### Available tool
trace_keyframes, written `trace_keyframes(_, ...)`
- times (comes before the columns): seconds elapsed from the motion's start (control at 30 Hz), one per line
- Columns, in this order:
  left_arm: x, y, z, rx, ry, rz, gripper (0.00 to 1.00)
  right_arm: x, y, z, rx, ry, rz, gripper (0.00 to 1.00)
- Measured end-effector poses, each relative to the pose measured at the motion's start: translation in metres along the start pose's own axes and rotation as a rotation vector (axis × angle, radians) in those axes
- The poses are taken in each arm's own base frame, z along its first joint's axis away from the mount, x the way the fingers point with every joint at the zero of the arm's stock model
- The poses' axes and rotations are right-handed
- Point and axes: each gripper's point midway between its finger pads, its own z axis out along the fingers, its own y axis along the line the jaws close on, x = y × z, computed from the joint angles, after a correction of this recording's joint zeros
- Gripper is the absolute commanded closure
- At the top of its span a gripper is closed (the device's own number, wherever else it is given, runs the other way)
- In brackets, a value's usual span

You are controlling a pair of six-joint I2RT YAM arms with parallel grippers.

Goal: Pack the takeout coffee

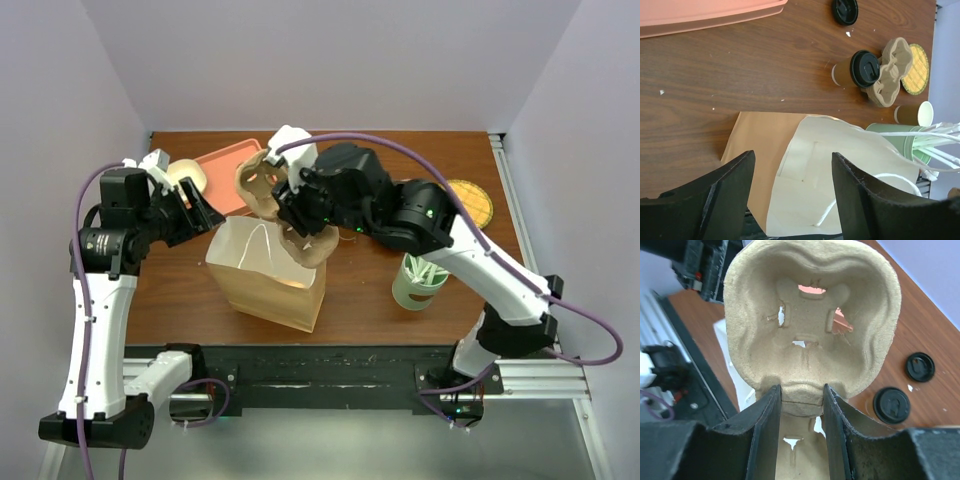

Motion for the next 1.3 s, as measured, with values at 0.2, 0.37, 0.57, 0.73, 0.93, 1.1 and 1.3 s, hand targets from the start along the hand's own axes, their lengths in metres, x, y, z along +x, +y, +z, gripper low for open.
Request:
trace_keyframes(0.2, 0.009, 0.008, 0.003, -0.024, 0.026, 0.006, 0.35, 0.027, 0.014, 0.020, 0.080, 0.126, -0.124, 0.74)
trace_keyframes(0.37, 0.021, 0.017, 0.007, -0.042, 0.052, 0.004, 0.40, 0.045, 0.015, 0.032, 0.155, 0.202, -0.202, 0.73)
trace_keyframes(0.57, 0.032, 0.023, 0.008, -0.049, 0.065, 0.000, 0.49, 0.054, 0.005, 0.035, 0.222, 0.244, -0.250, 0.73)
trace_keyframes(0.73, 0.035, 0.026, 0.008, -0.053, 0.069, 0.006, 0.50, 0.048, -0.001, 0.031, 0.260, 0.231, -0.249, 0.73)
trace_keyframes(0.93, 0.035, 0.026, 0.007, -0.054, 0.062, 0.008, 0.50, 0.042, -0.008, 0.028, 0.298, 0.216, -0.249, 0.72)
trace_keyframes(1.1, 0.035, 0.025, 0.005, -0.052, 0.057, 0.009, 0.50, 0.046, -0.008, 0.033, 0.303, 0.229, -0.260, 0.72)
trace_keyframes(1.3, 0.035, 0.025, 0.004, -0.049, 0.052, 0.010, 0.52, 0.051, -0.007, 0.036, 0.304, 0.247, -0.273, 0.72)
